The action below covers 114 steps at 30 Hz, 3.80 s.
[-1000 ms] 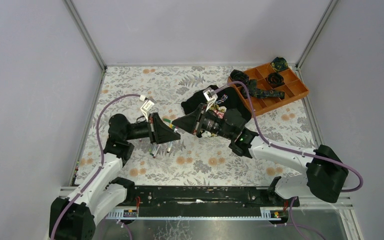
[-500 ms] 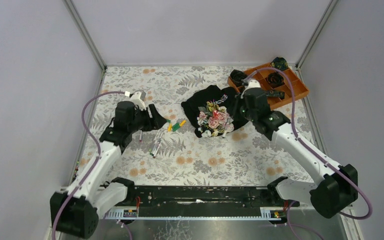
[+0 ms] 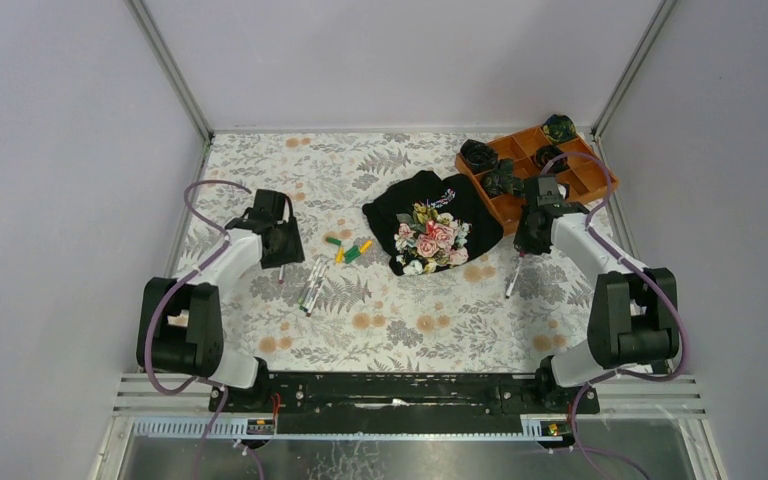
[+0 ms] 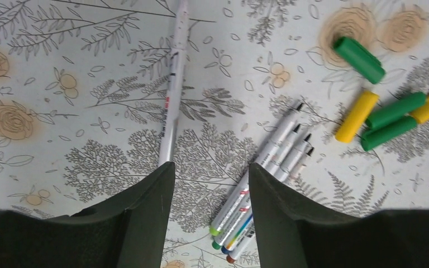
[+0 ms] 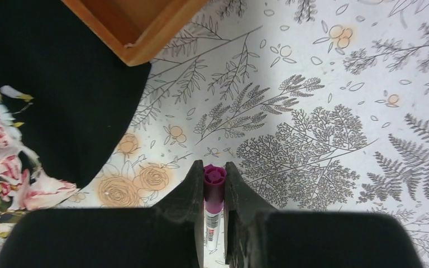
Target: Insert the pens into the pen caps
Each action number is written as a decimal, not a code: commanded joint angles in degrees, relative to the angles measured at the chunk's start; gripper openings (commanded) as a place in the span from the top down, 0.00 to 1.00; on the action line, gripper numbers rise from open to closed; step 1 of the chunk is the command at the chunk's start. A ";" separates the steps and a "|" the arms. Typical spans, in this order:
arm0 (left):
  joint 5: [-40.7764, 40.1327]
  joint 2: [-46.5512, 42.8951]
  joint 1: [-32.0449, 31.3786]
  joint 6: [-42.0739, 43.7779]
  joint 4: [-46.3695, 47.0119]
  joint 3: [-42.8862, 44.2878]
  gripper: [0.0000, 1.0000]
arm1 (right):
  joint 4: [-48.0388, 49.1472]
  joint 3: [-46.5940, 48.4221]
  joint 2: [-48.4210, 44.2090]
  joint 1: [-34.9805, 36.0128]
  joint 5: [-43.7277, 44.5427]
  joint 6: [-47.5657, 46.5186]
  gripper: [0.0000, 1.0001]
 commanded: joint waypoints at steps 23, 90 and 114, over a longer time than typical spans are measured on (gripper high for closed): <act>-1.26 16.02 4.61 5.23 -1.79 8.53 1.00 | 4.71 -3.29 -4.06 -2.02 -5.29 -0.19 0.35; 43.00 -34.03 -11.79 -4.81 25.38 -12.31 1.00 | 62.68 6.05 4.14 38.04 -45.37 27.84 0.94; 3.16 -37.01 4.14 -5.82 15.55 -10.77 1.00 | 27.05 38.47 37.71 39.85 -33.75 5.22 0.39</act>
